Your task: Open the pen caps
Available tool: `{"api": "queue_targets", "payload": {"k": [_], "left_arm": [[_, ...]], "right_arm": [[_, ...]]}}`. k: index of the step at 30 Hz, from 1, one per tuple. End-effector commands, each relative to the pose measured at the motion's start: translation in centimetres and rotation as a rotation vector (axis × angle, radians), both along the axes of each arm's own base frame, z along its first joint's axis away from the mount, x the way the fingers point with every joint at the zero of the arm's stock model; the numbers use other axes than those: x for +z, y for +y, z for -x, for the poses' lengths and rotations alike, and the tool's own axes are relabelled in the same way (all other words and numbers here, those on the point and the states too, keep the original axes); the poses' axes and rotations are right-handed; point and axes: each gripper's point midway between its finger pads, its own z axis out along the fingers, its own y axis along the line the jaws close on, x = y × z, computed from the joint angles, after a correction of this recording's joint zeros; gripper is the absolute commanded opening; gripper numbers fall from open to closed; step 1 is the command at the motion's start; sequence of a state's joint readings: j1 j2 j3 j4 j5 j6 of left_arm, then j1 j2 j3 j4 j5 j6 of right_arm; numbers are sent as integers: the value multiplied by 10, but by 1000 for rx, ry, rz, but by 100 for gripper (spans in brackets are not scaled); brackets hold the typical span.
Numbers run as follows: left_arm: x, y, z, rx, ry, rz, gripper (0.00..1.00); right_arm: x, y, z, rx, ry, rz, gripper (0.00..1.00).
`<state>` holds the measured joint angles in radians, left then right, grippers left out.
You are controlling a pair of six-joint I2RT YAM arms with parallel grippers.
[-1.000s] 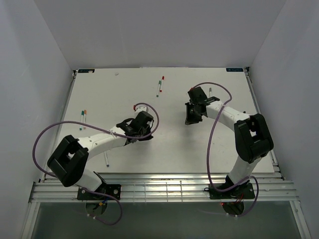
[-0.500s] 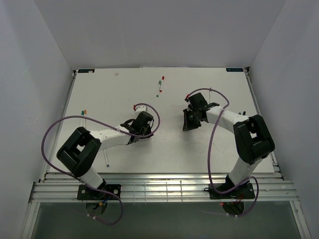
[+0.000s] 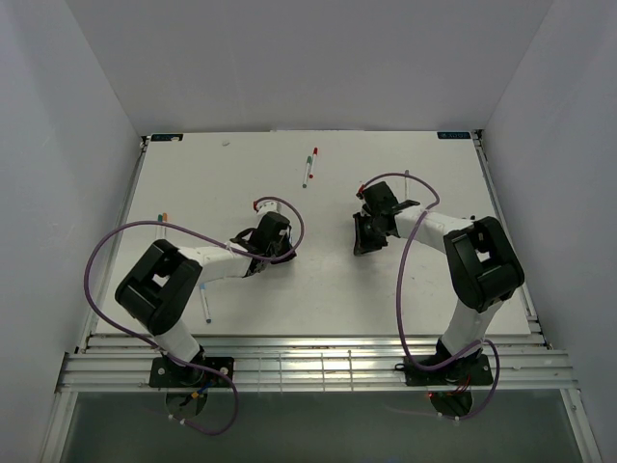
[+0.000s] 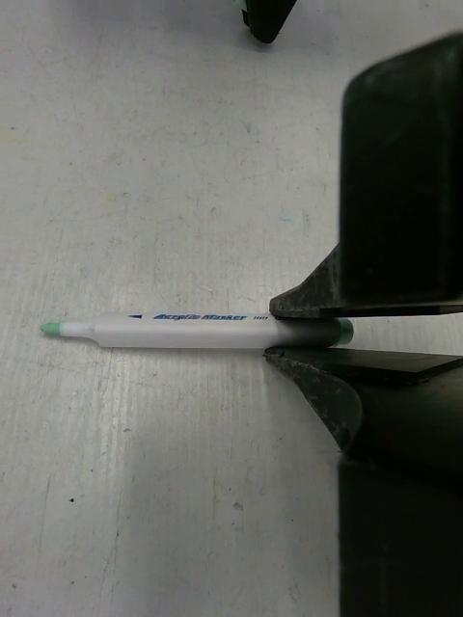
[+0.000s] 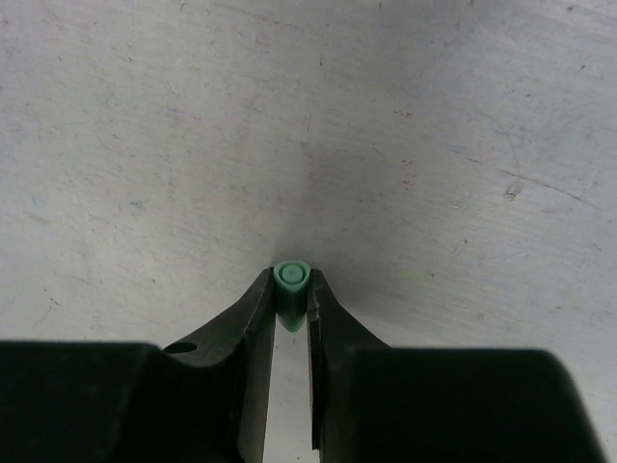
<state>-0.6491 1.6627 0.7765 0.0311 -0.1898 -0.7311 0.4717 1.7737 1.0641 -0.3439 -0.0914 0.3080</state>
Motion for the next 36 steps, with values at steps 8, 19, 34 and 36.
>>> {"api": "queue_targets", "payload": {"k": [8,19,34,36], "left_arm": [[-58,37,48,45,228,-137,3],[-67,52,51,81,255,-220,29],[-63,59,51,96,240,-241,44],[-61,60,51,101,235,-238,45]], "right_arm": [[-4,2,-16,-52,-19,16,21],[-5,2,-16,-51,-10,22,31],[-5,4,-16,-40,-11,12,47],[-3,4,-15,-36,-18,7,49]]}}
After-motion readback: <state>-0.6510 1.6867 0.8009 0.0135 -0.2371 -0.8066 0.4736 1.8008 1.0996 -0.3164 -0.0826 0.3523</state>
